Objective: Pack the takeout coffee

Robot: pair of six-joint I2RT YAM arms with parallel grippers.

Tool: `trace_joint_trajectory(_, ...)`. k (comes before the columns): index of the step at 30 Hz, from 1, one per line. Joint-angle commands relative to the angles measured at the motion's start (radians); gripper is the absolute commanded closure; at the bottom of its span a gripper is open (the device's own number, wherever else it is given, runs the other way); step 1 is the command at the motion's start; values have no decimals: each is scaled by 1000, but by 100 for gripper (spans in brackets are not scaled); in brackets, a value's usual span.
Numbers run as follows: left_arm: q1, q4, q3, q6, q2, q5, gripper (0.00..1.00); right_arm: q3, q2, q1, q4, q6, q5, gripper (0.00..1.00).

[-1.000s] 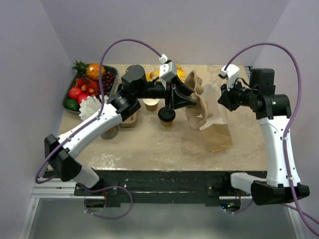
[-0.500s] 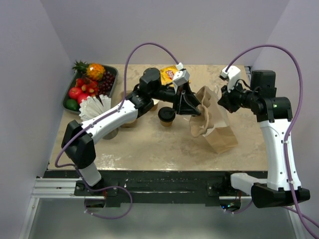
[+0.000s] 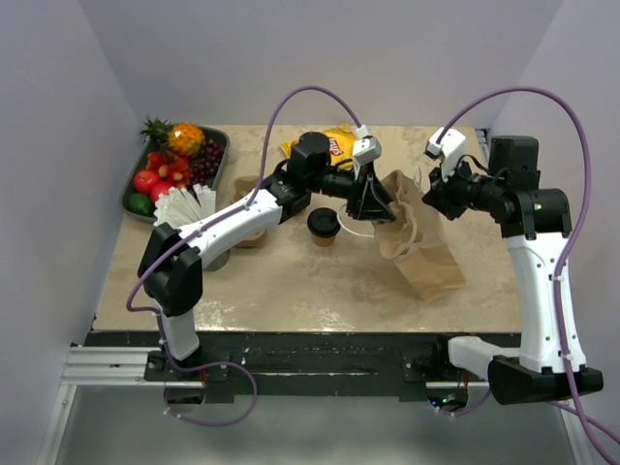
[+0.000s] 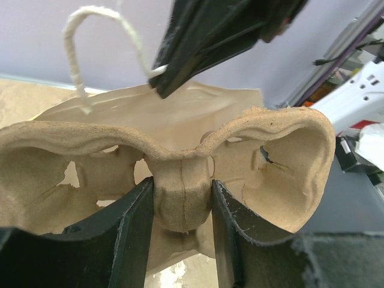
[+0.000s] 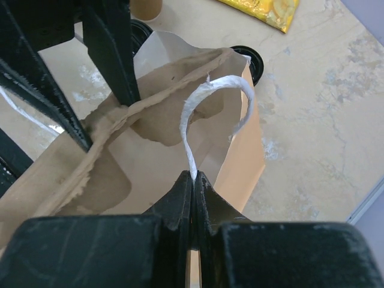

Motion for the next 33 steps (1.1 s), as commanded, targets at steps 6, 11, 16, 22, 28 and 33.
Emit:
trace_joint_trajectory(6,-4,-77,73,47,24,-126,74,34,-24,0,-29,-64,-43,100)
trace_joint_trajectory(11,-4,-110,73,65,33,-200,74,28,-29,0,-3,-38,-61,100)
trace_joint_trajectory(16,-18,-130,79,71,53,-258,75,33,-16,0,-3,-34,-88,100)
trace_joint_trajectory(22,-26,-162,75,91,64,-292,75,39,-10,0,-2,-34,-91,100)
trace_joint_trajectory(28,-52,-130,37,139,13,-237,75,25,5,2,44,14,-91,100)
trace_joint_trajectory(33,-69,-129,21,147,-19,-197,75,28,-2,0,63,55,-105,100)
